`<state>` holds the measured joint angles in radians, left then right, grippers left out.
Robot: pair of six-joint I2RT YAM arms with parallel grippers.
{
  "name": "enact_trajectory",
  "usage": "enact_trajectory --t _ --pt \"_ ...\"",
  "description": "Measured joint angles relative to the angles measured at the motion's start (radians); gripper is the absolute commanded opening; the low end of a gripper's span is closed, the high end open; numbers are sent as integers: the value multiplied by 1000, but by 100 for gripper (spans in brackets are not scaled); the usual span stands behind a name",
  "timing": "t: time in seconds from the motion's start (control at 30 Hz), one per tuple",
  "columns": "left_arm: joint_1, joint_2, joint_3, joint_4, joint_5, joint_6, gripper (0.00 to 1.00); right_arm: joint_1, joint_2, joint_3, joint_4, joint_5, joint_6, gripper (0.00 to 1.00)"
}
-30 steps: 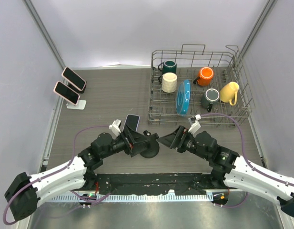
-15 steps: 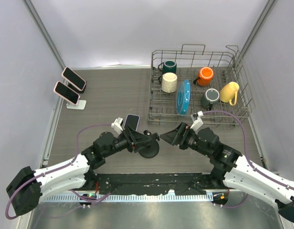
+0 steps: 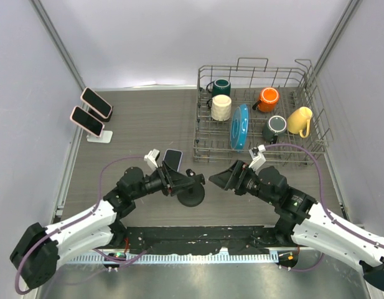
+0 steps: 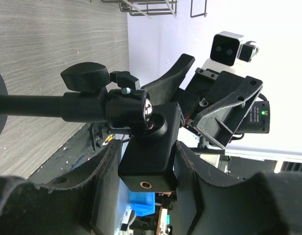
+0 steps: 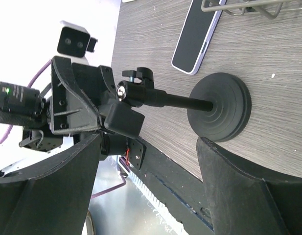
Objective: Place the phone on the phone stand
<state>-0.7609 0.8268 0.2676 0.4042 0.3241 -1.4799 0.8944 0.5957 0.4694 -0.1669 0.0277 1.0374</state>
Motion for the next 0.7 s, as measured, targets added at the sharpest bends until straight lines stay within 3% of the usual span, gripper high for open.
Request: enact_trajectory --t 0.17,0.27,0.3,0.37,0.4,0.43,0.5,0.7 --pt "122 134 -3 145 232 34 0 0 12 5 -4 -4 -12 84" --pt "143 185 40 137 327 91 2 -1 21 12 -11 -5 -18 84" --pt "145 193 58 115 343 113 26 -1 22 15 -14 -5 -20 84" --pt "146 197 111 17 368 183 56 -2 23 19 -16 -6 -26 84" --pt "148 195 139 -39 373 214 84 -2 23 21 -16 -6 -29 84" --pt "149 189 167 -104 372 252 93 -2 23 21 -17 -6 -32 84" --pt "155 163 209 -218 367 318 100 -2 26 21 -19 -7 -37 84" --pt "229 2 310 -517 335 452 100 -2 56 30 -28 -8 -47 84"
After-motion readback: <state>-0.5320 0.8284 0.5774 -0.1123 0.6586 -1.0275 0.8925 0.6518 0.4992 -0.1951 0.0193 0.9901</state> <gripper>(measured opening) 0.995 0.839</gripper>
